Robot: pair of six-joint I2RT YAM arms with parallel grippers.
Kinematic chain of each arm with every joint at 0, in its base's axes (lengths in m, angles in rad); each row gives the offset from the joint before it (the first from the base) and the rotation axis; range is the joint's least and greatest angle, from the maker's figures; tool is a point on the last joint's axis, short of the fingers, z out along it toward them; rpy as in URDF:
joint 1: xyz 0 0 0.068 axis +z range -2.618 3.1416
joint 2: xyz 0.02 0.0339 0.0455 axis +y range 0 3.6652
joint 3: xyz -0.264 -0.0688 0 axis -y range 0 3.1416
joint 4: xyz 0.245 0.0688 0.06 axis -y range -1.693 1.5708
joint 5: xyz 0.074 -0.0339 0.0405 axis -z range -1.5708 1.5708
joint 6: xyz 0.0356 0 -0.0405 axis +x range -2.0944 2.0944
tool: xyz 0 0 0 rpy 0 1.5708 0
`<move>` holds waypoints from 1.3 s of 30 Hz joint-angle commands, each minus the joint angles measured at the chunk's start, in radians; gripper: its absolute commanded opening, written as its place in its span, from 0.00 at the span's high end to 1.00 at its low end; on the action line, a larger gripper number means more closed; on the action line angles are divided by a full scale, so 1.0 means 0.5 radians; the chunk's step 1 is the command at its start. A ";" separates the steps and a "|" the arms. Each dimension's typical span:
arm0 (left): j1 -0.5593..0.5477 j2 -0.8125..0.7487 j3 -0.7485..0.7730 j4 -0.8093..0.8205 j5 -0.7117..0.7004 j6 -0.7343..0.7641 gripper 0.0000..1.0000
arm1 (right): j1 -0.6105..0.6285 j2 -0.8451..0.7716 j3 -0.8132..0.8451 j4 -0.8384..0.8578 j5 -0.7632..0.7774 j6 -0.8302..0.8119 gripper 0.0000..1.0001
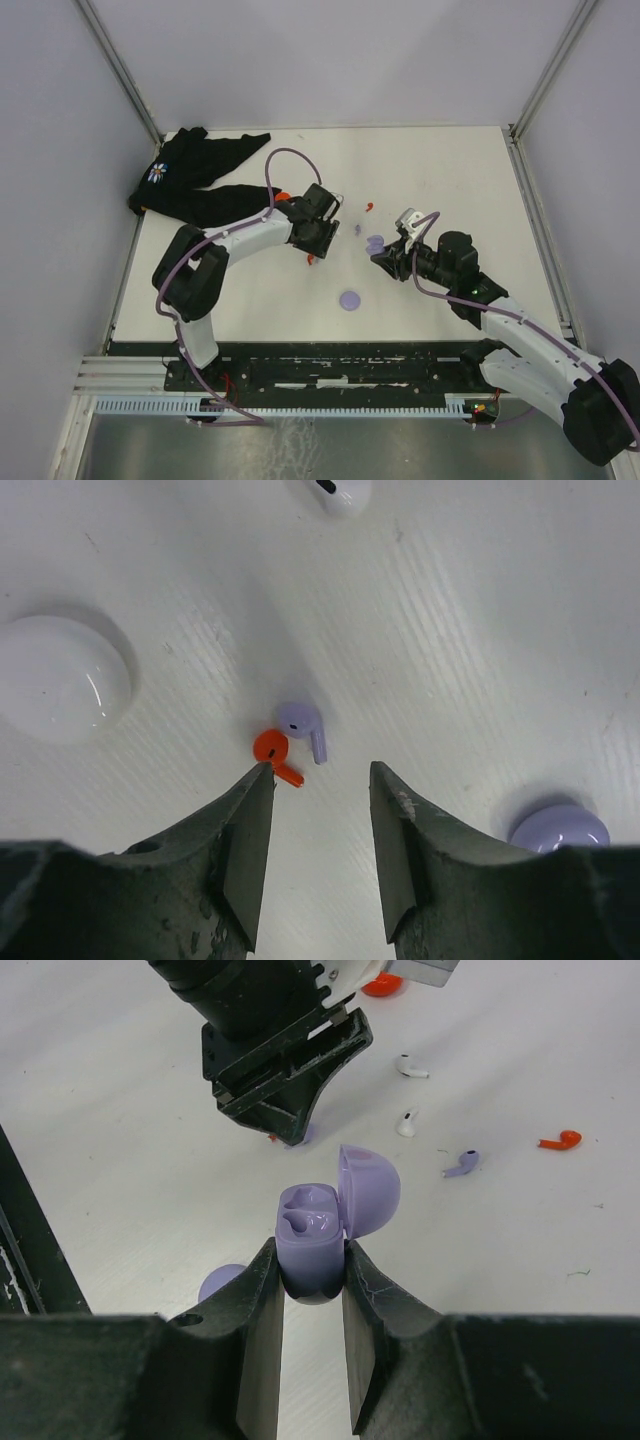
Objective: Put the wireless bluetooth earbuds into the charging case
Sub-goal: Pick up the earbud from the center of the board.
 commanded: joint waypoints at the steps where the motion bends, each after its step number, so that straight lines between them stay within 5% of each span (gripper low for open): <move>1: 0.000 0.094 0.162 -0.024 -0.192 -0.102 0.53 | -0.004 -0.048 0.037 -0.012 0.031 -0.028 0.92; 14: 0.000 0.267 0.260 -0.037 -0.132 -0.083 0.66 | -0.003 -0.050 0.028 -0.022 0.020 -0.031 0.92; 26: 0.001 0.343 0.262 -0.114 -0.095 -0.066 0.65 | -0.005 -0.018 0.036 -0.005 0.000 -0.025 0.92; 39: -0.001 0.187 0.209 -0.063 -0.082 -0.064 0.77 | -0.005 0.009 0.052 0.015 -0.062 -0.026 0.92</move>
